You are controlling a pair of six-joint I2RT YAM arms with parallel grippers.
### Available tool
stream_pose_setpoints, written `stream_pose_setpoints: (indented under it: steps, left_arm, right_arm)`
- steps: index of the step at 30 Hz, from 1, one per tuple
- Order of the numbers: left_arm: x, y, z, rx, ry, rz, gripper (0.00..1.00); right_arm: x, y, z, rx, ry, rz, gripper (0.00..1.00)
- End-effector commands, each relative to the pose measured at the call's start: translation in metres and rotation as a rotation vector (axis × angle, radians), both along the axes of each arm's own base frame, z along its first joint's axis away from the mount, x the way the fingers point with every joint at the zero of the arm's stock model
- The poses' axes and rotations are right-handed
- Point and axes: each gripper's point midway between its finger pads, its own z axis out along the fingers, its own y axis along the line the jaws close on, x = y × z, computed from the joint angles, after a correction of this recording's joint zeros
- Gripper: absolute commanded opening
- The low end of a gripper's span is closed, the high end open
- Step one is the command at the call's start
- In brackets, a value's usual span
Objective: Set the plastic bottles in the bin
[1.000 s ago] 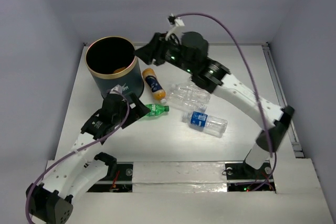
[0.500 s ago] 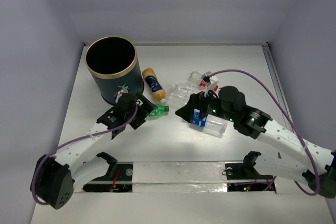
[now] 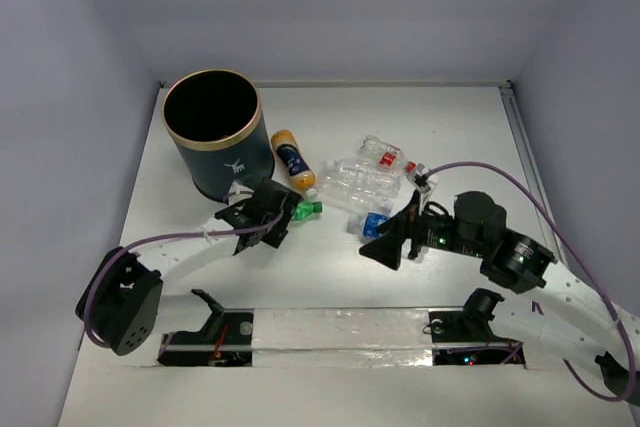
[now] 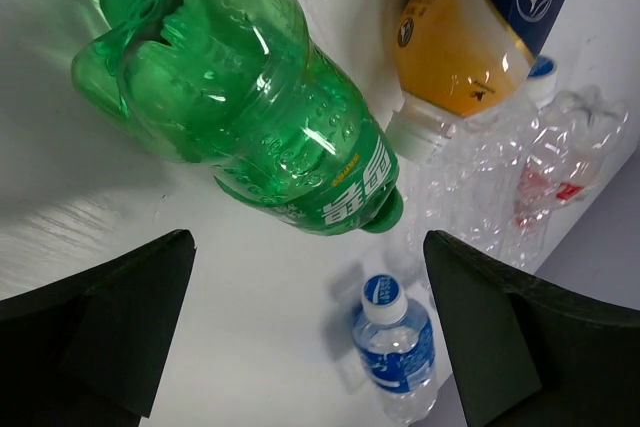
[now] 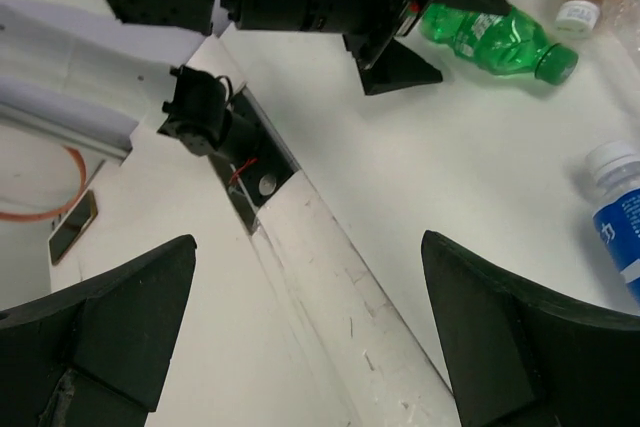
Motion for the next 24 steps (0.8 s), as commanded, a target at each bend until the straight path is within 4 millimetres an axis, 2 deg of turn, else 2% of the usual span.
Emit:
stream_pose_setpoints:
  steps: [1, 4, 10, 12, 20, 24]
  left_arm:
    - [0.013, 0.011, 0.010, -0.008, -0.018, 0.194, 0.99]
    - [0.017, 0.008, 0.013, 0.004, -0.025, 0.227, 0.99]
    - [0.018, 0.010, -0.003, 0.067, 0.049, 0.293, 0.99]
    - [0.020, 0.009, -0.003, 0.075, 0.047, 0.314, 0.99]
    - [0.014, 0.025, -0.015, 0.142, 0.095, 0.393, 0.99]
    - [0.012, 0.031, -0.017, 0.171, 0.096, 0.404, 0.94]
  right_arm:
    - [-0.021, -0.008, -0.011, -0.020, -0.003, 0.090, 1.00]
    - [-0.031, -0.010, -0.020, -0.029, 0.005, 0.137, 1.00]
    - [-0.041, -0.018, -0.022, -0.054, -0.027, 0.183, 1.00]
    - [-0.045, -0.018, -0.021, -0.052, -0.027, 0.205, 1.00]
    - [-0.051, -0.017, -0.024, -0.060, -0.029, 0.246, 1.00]
    - [-0.051, -0.017, -0.023, -0.060, -0.029, 0.249, 1.00]
